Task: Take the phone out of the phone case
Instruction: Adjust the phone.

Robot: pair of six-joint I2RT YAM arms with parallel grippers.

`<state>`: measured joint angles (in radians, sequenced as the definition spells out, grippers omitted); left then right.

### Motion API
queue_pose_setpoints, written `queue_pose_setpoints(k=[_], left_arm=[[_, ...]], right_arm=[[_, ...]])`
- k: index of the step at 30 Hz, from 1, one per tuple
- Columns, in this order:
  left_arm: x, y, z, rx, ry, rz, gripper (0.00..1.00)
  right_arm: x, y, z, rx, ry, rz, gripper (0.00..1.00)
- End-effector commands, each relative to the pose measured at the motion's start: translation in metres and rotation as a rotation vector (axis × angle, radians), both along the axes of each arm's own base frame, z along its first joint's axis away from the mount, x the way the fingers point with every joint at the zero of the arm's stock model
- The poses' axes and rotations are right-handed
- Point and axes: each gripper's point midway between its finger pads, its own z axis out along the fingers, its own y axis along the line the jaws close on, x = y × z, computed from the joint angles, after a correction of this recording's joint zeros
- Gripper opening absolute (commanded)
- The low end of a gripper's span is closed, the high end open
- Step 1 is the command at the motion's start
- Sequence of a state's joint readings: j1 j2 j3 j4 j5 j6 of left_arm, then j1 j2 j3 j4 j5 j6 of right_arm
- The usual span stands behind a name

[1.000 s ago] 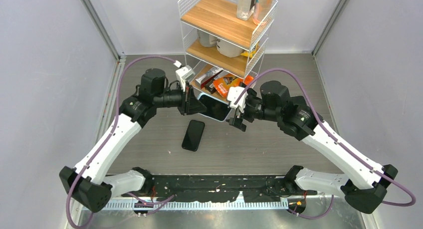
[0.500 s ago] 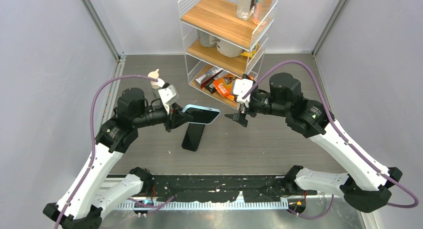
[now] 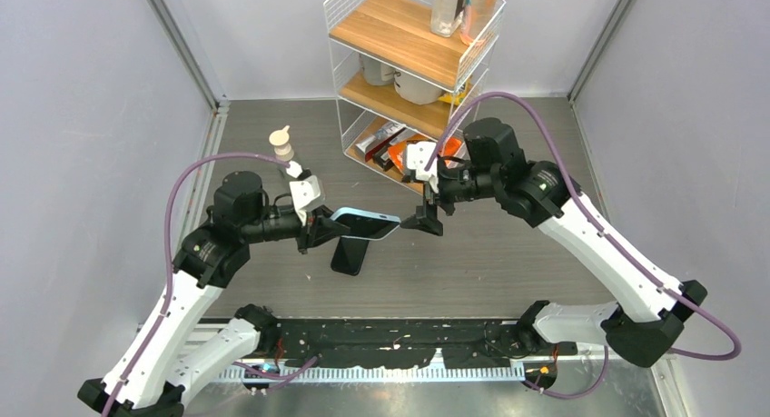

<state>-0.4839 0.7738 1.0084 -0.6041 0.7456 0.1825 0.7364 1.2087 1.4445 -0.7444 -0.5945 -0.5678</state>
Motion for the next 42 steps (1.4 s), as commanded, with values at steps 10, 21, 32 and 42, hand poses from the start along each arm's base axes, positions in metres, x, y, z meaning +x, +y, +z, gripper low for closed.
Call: queue_pose_setpoints(k=[10, 21, 32, 42], left_arm=[[-0.005, -0.018, 0.045, -0.145, -0.067, -0.110, 0.00], [0.006, -0.024, 0.049, -0.185, -0.039, -0.074, 0.00], [0.007, -0.023, 0.038, -0.190, 0.028, -0.044, 0.30], [0.010, -0.019, 0.042, -0.188, 0.050, 0.006, 0.88]], right_arm=[[-0.022, 0.031, -0.026, 0.017, 0.201, 0.223, 0.77], [-0.028, 0.041, -0.049, 0.004, 0.311, 0.277, 0.40], [-0.025, 0.038, -0.046, -0.007, 0.290, 0.256, 0.06], [-0.016, 0.033, -0.047, -0.026, 0.249, 0.187, 0.06]])
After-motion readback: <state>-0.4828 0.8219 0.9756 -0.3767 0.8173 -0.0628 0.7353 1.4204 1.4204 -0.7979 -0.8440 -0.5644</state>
